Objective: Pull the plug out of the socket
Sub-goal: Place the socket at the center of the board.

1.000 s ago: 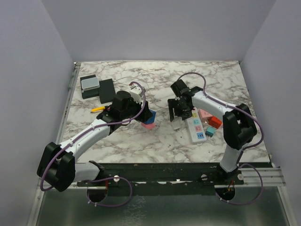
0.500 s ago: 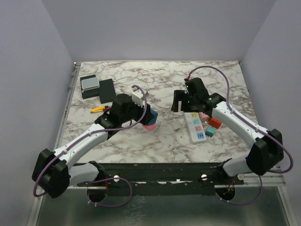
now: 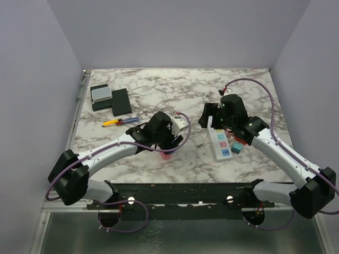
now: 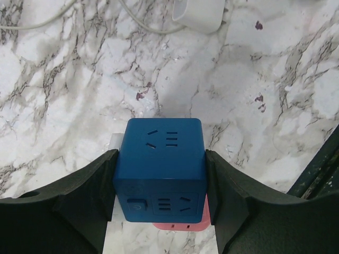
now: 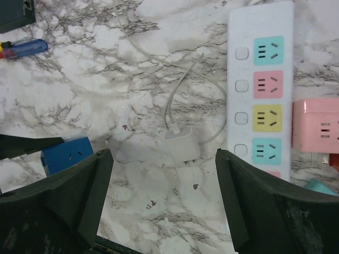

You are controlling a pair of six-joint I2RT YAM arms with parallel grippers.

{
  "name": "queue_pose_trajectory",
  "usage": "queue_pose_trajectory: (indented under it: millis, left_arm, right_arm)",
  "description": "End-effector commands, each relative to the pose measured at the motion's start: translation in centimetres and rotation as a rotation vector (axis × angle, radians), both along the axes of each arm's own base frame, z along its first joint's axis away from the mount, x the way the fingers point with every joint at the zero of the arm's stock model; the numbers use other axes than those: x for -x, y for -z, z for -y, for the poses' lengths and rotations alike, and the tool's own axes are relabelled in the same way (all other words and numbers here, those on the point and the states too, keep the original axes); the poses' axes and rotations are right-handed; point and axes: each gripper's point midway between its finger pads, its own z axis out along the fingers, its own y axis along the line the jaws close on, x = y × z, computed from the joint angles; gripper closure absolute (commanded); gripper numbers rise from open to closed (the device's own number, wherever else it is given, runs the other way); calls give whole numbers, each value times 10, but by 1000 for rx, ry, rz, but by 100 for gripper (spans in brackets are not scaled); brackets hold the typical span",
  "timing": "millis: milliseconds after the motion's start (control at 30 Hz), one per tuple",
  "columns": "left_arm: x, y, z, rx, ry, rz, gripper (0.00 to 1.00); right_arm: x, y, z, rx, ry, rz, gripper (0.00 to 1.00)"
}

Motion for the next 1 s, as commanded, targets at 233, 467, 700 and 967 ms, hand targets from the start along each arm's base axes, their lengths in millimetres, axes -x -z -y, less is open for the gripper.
queue_pose_trajectory:
  millis: [233, 467, 700, 967]
  left_arm:
    - [14, 37, 8, -261, 46, -4, 92]
    - [17, 46, 11, -340, -1, 17, 43]
    - [6, -11, 40, -138, -101, 52, 6]
    - [-10, -59, 50, 94, -380, 22, 4]
  right_arm:
    - [0, -6, 21, 15, 99, 71, 12]
    - [-2, -3, 18, 10, 101, 64, 12]
    - [0, -4, 25, 19, 121, 77, 12]
    - [2, -7, 33, 33, 139, 110, 11]
